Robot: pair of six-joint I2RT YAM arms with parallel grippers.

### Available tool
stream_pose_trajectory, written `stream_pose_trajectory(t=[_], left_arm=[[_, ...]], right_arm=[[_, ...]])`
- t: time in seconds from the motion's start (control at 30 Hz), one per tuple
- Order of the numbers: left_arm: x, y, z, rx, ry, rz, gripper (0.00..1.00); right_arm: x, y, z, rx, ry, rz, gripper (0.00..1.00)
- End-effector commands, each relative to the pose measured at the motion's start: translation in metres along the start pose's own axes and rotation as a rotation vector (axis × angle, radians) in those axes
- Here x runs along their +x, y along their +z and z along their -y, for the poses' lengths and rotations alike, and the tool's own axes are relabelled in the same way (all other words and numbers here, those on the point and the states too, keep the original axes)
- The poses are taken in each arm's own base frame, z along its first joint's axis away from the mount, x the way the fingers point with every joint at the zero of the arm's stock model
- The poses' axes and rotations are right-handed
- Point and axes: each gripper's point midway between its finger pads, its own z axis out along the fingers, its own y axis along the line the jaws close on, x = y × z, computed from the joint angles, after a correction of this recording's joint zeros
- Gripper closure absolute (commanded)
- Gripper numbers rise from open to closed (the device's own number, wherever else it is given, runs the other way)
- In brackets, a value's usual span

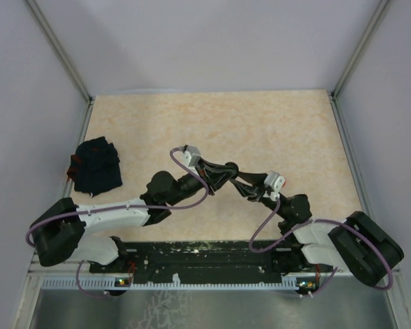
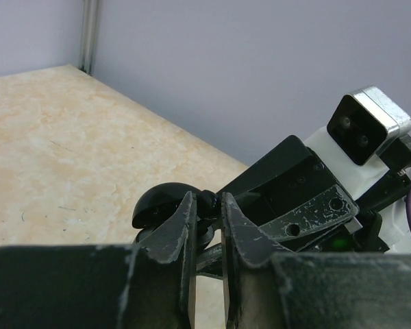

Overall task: Insert the wireless bluetooth earbuds into the charging case
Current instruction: Place the earbud in the charging case.

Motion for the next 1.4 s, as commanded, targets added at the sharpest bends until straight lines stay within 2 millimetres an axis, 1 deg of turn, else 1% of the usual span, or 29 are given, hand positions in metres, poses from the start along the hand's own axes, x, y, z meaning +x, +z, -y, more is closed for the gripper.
stream_pose_trajectory(t=[0.0, 0.1, 0.33, 0.63, 1.03, 1.37], left_arm=[[-0.003, 0.000, 0.001, -0.006, 0.016, 0.026, 0.92], [-0.002, -0.001, -0.001, -0.017, 0.016, 0.027, 0.92], [-0.009, -0.007, -0.004, -0.045, 0.020, 0.048, 0.92], [-0.011, -0.011, -0.005, -0.059, 0.015, 0.044, 0.93], [0.000, -0.008, -0.007, -0.068, 0.003, 0.006, 0.93], [0.008, -0.004, -0.015, -0.106, 0.013, -0.042, 0.91]], right_arm=[[-0.050, 0.005, 0.004, 0.008, -0.075, 0.185, 1.00], [-0.051, 0.005, 0.004, 0.011, -0.078, 0.187, 1.00], [-0.051, 0.004, 0.004, 0.016, -0.079, 0.187, 1.00], [-0.051, 0.004, 0.005, 0.019, -0.078, 0.186, 1.00], [-0.052, 0.003, 0.004, 0.015, -0.077, 0.188, 1.00], [-0.051, 0.003, 0.004, 0.014, -0.076, 0.187, 1.00]])
